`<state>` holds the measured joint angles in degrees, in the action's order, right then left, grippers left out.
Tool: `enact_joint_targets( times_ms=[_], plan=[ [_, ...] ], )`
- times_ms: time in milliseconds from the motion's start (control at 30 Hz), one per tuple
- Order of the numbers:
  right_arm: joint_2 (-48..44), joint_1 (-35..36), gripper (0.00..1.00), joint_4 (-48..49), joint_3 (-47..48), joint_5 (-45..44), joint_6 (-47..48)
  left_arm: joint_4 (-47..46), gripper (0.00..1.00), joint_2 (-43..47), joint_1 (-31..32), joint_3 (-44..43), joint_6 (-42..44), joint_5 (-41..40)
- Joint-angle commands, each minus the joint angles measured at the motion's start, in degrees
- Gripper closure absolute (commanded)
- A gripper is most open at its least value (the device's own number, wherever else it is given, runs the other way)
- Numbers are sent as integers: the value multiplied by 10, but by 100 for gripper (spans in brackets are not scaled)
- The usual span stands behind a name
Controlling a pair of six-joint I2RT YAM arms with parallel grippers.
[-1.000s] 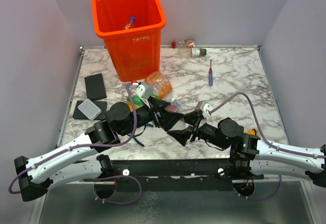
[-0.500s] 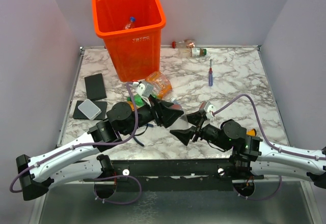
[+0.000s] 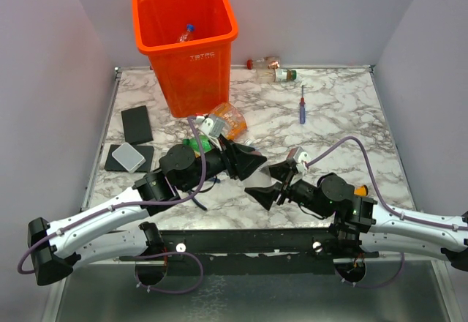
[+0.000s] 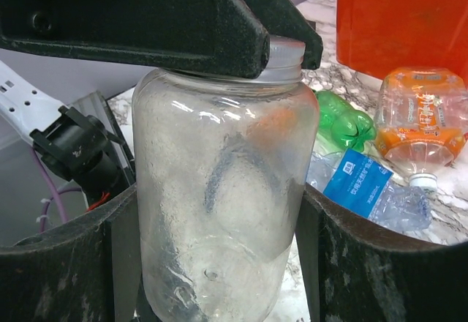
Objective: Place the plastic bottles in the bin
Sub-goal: Pick up the plastic bottle from the corner of the board.
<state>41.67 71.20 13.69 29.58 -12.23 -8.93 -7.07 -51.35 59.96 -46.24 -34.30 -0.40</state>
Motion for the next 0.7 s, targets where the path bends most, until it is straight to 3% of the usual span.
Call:
enact_joint_targets(
  times_ms=[0,100,133,200,267,367,467,667],
  plan=[
    [-4,1,71,26,-3,-17,7,4,45,-11,6,2,1,46],
    [-7,1,71,23,-1,-19,5,16,51,-19,5,-3,15,55],
    [-9,1,71,22,-1,-20,4,19,58,-22,6,-4,20,60],
    [-8,1,68,16,1,-23,1,25,83,-26,5,-7,27,66],
    [-6,1,54,7,6,-26,-7,32,100,-28,5,-9,32,64],
    [5,1,19,-16,22,-35,-25,34,100,-26,5,-14,37,54],
    [11,1,3,-34,38,-36,-43,41,100,-20,5,-24,47,30],
    [8,1,0,-73,67,-12,-64,54,100,-6,5,-47,72,-46]
  ],
)
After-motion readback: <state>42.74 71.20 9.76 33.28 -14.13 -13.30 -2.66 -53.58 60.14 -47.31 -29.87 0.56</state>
